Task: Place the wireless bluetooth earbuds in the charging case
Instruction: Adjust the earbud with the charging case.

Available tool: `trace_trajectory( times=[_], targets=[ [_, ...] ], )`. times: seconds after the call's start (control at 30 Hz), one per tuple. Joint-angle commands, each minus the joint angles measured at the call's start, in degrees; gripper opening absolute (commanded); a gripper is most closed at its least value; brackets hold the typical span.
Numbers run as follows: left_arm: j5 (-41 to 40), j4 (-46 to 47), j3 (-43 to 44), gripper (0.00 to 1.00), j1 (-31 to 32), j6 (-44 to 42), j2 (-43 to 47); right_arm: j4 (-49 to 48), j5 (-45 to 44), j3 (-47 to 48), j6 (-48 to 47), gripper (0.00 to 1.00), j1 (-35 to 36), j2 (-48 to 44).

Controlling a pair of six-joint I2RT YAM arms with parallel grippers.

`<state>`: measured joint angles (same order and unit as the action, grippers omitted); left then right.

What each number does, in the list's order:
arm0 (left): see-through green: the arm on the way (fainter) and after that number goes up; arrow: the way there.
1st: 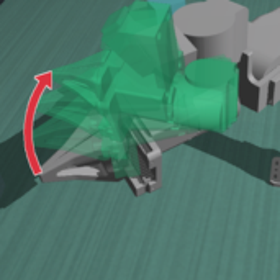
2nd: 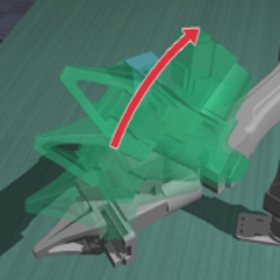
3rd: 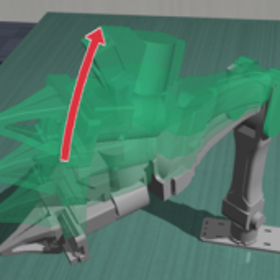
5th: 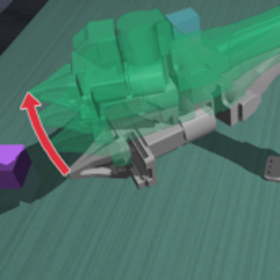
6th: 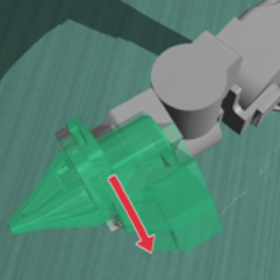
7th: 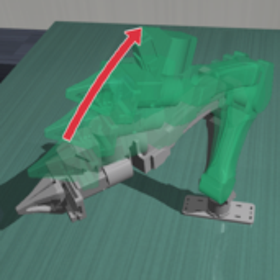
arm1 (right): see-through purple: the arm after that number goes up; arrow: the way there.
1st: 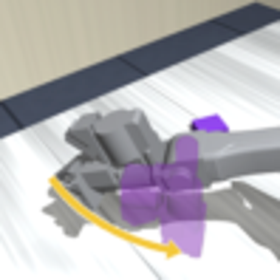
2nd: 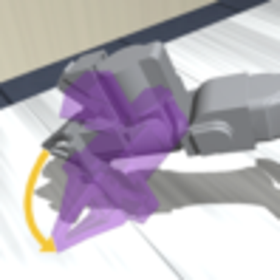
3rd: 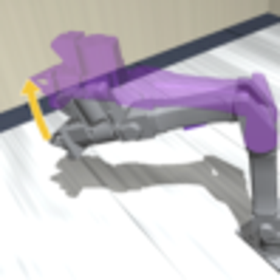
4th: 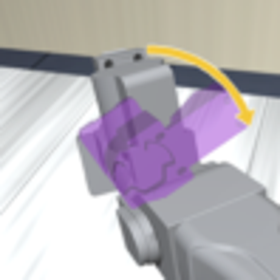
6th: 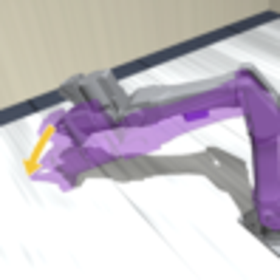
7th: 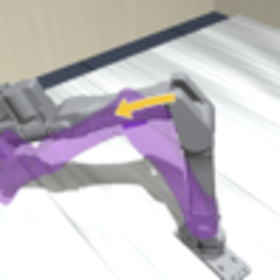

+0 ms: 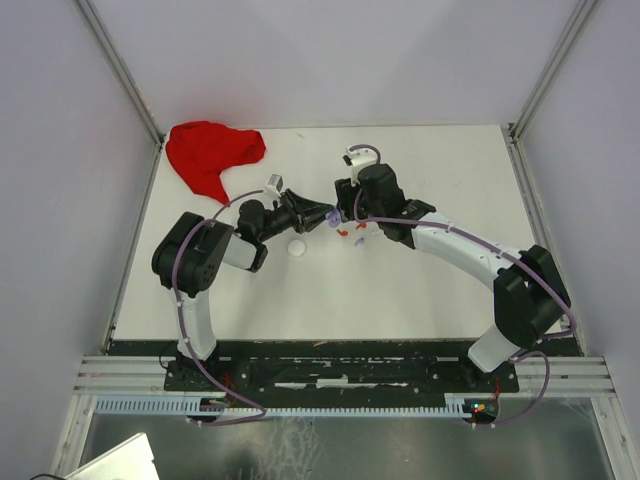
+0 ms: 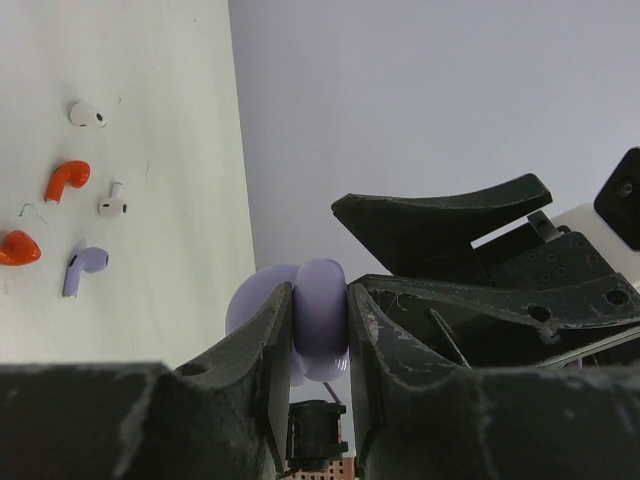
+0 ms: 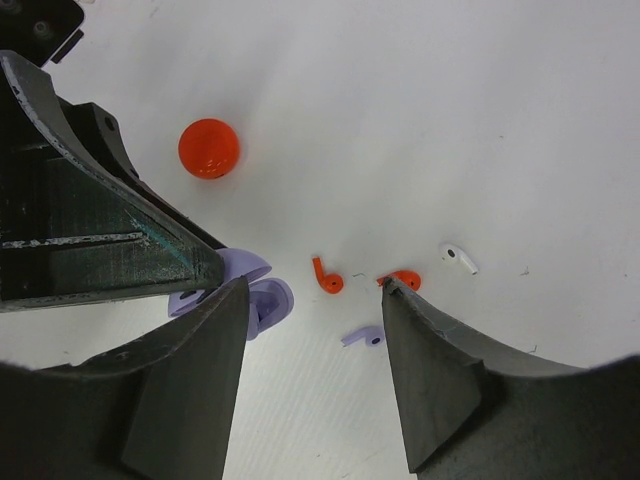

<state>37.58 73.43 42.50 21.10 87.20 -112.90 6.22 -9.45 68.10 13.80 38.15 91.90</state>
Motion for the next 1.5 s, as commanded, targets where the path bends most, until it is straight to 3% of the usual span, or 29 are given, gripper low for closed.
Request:
trace_trajectory(
  times=[0.0,1.47],
  targets=[
    [0.4,2.9,1.1,0.03,0.2,1.0,0.8,-0.5,0.5,2.2,-0.4,0.64,0.2,0.6],
    [-0.9,-0.5,3.4,0.03,0.2,-1.3,-0.8,5.5,0.5,2.2,-0.6,0.64,0.2,-2.6]
  ],
)
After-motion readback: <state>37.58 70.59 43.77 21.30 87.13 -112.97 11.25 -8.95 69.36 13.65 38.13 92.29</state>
